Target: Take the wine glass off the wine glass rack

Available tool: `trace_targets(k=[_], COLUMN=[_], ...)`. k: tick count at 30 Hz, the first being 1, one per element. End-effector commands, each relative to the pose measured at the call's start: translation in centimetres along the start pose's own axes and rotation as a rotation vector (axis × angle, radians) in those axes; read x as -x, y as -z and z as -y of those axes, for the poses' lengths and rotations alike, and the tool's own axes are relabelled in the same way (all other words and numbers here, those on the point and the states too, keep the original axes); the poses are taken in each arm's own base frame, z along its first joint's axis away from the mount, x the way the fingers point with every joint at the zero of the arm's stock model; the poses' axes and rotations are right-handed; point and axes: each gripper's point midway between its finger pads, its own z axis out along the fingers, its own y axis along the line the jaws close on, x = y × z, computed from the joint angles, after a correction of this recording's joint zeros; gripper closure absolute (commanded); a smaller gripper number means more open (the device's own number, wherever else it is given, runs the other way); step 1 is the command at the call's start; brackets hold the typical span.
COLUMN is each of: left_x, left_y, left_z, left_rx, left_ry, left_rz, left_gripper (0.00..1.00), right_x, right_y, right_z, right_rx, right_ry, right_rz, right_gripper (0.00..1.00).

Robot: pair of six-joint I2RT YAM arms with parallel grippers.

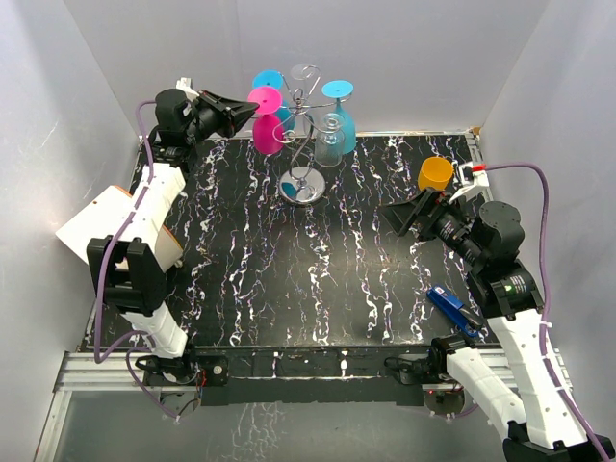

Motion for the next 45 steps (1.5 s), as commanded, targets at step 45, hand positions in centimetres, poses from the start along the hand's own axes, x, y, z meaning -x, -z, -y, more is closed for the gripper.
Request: trace_targets(k=[45], left_x=[-12.4], left_y=[18.3], left_z=[7.1], left_rx=[-0.367], left_ry=[-0.518], left_rz=[-0.203], left_gripper=[1.0], right_x=[-3.5], right_y=[-2.0], right_z=[-2.5], right_rx=[0.245], right_ry=[-0.056], right_rz=[-0.159], right_gripper=[0.02])
